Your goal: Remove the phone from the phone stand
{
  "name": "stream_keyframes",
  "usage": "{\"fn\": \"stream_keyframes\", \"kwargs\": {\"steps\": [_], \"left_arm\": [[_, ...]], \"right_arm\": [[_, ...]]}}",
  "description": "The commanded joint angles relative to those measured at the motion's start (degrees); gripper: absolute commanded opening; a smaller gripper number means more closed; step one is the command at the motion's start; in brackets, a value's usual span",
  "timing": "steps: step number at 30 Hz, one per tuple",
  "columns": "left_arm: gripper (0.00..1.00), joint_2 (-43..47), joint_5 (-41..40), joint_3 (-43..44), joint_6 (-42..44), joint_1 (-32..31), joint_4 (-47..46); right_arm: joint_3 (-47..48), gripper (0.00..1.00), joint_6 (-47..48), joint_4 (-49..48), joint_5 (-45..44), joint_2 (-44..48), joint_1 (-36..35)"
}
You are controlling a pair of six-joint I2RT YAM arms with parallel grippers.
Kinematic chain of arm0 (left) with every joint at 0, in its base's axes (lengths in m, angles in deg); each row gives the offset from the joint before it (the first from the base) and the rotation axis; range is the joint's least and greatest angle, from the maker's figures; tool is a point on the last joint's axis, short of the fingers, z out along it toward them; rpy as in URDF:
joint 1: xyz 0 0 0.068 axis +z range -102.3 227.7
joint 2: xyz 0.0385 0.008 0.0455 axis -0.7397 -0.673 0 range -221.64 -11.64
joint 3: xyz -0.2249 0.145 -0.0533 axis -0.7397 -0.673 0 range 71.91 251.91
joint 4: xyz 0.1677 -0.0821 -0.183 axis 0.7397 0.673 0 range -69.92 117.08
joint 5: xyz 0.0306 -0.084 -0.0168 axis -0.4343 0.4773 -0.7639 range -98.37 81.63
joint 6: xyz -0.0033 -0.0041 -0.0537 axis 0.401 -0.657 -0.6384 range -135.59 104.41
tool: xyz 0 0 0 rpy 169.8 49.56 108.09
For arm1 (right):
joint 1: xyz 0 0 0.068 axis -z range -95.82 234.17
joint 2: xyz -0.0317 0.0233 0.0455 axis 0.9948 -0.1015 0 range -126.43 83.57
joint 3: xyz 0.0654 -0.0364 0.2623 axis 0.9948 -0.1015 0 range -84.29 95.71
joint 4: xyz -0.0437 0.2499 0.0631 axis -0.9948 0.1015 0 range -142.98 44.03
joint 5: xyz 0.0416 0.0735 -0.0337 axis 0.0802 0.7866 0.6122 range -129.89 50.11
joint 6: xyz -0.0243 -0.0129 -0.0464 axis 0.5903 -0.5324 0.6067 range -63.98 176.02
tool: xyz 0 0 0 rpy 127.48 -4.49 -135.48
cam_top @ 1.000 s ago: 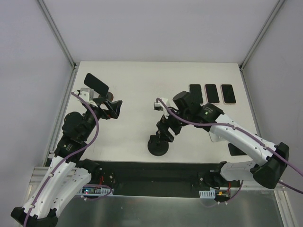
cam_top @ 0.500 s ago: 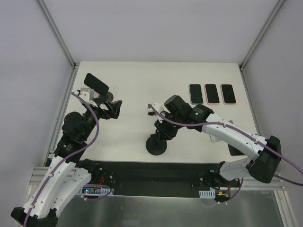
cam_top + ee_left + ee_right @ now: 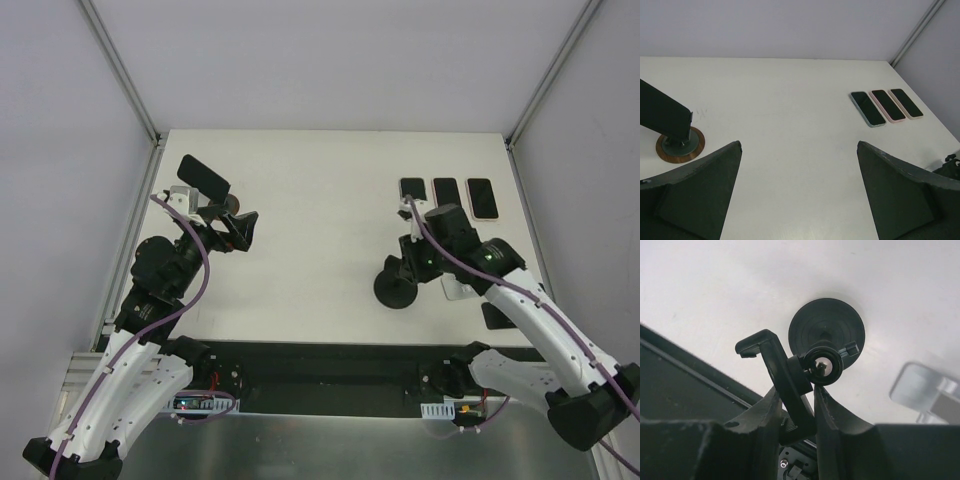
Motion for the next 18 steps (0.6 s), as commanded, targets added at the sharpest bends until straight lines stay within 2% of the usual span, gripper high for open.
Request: {"fn": "stream_keyframes", "kwargs": {"steps": [1, 7, 10, 11, 13, 14, 16, 17, 18], "left_arm": [[0.98, 0.2, 0.3, 2.2, 0.2, 0.7, -1.1], [0.98, -0.2, 0.4, 2.2, 0.1, 0.7, -1.1], [0.98, -0.3, 0.2, 2.2, 0.2, 0.7, -1.1], [0.98, -0.3, 0.1, 2.1, 0.2, 0.7, -1.1], [0.98, -0.4, -0.1, 2.2, 0.2, 0.7, -1.0], [0.98, -0.4, -0.3, 2.2, 0.2, 0.7, -1.0], [0.98, -0.7, -0.5, 2.2, 0.3, 0.7, -0.9], [0.98, -1.0, -0.9, 2.2, 0.3, 0.7, -0.9], [0.98, -1.0, -1.1, 2.2, 0.3, 0.8, -0.8]], "right_arm": [[-3.1, 0.01, -6.2, 1.4, -7.6, 6.3, 5.1], [-5.9, 0.01, -7.7, 0.8, -9.4, 9.3, 10.6], [-6.2, 0.13, -8.5, -0.3, -9.7, 9.9, 11.6], [-6.2, 0.25, -8.5, -0.7, -9.4, 10.5, 11.8], [-6.1, 0.42, -7.7, -2.7, -7.6, 11.6, 11.8], [-5.8, 0.64, -7.4, -3.4, -6.9, 12.9, 11.9], [-5.2, 0.8, -6.3, -5.7, -5.7, 15.7, 11.8], [-4.9, 0.91, -5.9, -6.6, -5.7, 16.7, 11.8], [-4.7, 0.96, -5.4, -7.7, -5.7, 17.8, 11.8]]}}
